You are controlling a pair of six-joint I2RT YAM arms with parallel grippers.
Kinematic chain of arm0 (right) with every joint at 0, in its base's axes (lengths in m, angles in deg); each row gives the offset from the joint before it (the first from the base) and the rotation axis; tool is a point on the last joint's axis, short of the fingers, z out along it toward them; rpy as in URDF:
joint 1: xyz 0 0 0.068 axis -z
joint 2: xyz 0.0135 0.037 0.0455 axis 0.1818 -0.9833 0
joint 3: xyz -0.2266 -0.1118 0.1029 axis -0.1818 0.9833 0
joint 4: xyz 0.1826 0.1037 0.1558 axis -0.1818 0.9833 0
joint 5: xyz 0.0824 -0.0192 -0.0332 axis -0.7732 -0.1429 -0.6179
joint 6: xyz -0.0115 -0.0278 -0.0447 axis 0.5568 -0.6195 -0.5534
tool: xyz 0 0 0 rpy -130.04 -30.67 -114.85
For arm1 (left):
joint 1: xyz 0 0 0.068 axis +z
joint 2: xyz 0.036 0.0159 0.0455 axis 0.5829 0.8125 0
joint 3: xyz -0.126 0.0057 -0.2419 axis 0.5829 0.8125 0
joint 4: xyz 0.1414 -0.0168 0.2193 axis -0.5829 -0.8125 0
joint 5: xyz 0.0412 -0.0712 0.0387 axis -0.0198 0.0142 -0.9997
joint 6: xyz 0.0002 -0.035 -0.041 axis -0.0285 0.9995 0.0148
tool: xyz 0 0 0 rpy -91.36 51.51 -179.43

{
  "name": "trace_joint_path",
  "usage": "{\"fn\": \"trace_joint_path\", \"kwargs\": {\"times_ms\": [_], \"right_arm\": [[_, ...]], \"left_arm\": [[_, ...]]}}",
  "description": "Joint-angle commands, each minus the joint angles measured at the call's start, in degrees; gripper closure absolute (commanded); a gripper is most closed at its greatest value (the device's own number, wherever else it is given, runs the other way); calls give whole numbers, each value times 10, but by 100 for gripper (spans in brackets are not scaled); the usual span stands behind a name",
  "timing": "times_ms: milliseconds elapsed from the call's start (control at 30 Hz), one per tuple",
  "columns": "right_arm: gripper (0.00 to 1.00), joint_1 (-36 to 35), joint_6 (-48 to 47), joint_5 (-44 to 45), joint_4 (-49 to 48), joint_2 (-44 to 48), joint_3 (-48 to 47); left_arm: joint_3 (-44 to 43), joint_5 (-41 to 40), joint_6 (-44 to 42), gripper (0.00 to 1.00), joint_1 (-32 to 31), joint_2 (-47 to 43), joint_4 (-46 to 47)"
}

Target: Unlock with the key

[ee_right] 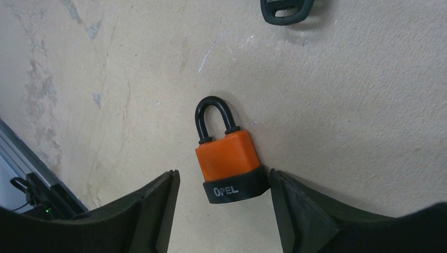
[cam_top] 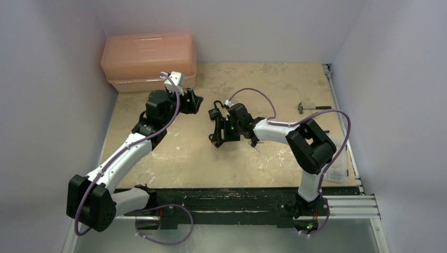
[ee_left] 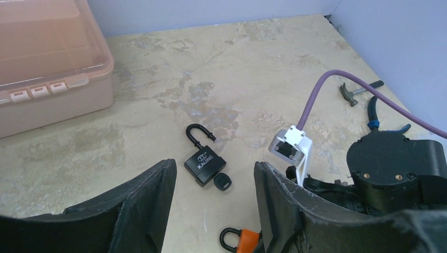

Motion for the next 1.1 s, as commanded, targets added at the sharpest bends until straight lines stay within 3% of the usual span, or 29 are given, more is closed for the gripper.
{"fn": "trace_joint_path", "kwargs": {"times_ms": [0,733,933,1067], "right_arm": [[28,-12,25,-11,-21,25,23],[28,-21,52,-35,-24,29,2],[28,-20,35,-7,21,48,-8],[28,-20,37,89,80,94,-20]], "left_arm": [[-24,-1,-8,41,-3,2,9],[-25,-2,-9,41,-6,5,8],[-25,-3,-10,41,-6,5,7],[-25,-4,-11,41,-7,6,7]]}}
